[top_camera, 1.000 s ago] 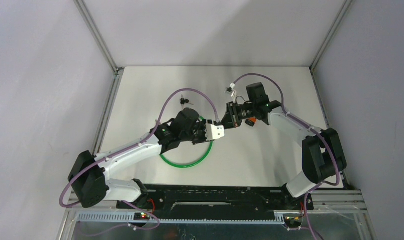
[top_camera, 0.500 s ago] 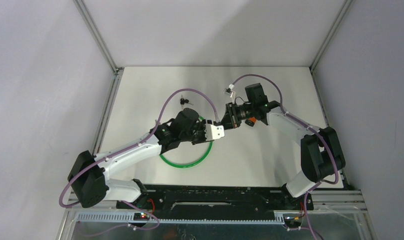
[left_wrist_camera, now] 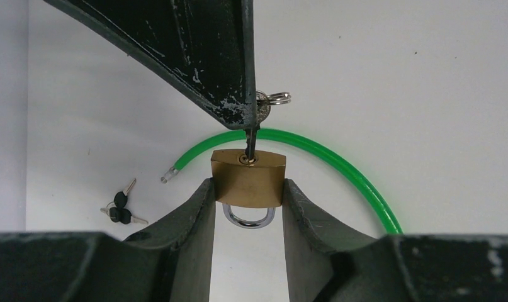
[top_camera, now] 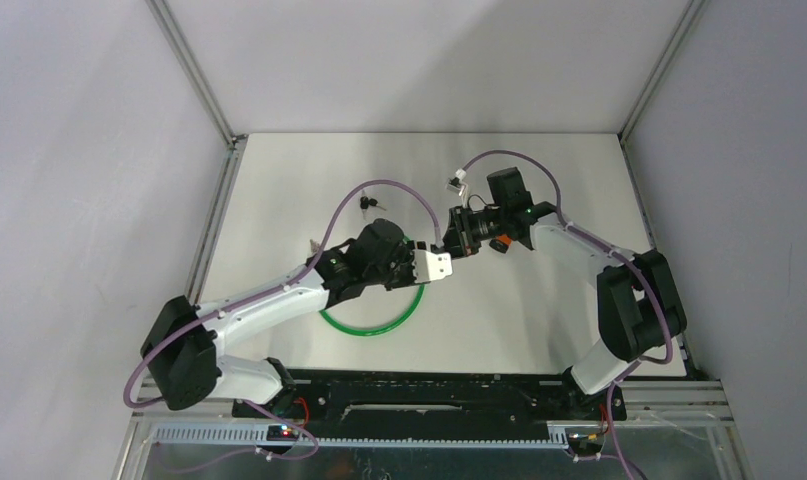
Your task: Unlock with the key
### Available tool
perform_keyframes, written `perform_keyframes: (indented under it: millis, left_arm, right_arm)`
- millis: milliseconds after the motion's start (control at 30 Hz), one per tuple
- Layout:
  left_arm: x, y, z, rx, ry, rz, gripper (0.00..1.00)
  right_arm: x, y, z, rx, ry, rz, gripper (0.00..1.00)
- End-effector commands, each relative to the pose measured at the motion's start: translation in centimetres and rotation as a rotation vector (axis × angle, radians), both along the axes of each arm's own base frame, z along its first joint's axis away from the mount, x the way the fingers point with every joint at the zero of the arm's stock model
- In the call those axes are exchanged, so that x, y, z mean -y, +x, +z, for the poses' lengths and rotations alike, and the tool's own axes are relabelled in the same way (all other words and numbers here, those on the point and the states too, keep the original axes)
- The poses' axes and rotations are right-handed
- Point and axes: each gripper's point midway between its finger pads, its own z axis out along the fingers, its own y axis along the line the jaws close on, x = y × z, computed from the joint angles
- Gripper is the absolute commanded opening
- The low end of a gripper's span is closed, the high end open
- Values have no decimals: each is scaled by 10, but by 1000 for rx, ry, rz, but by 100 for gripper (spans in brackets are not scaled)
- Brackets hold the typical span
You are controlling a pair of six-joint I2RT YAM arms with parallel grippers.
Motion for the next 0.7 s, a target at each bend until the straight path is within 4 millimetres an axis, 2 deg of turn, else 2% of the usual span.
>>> perform_keyframes:
  millis: [0,300,667]
  left_arm:
    - [19,21,46,104,-97,47,0]
    - [20,21,49,117,-112,51,0]
    - [21,18,42,100,-103,36,0]
  right_arm:
    - [-8,12,9,36,7,-16,0]
    - [-2,20,-3,0,-9,-40,0]
    - [-5,16,7,11,27,-16,0]
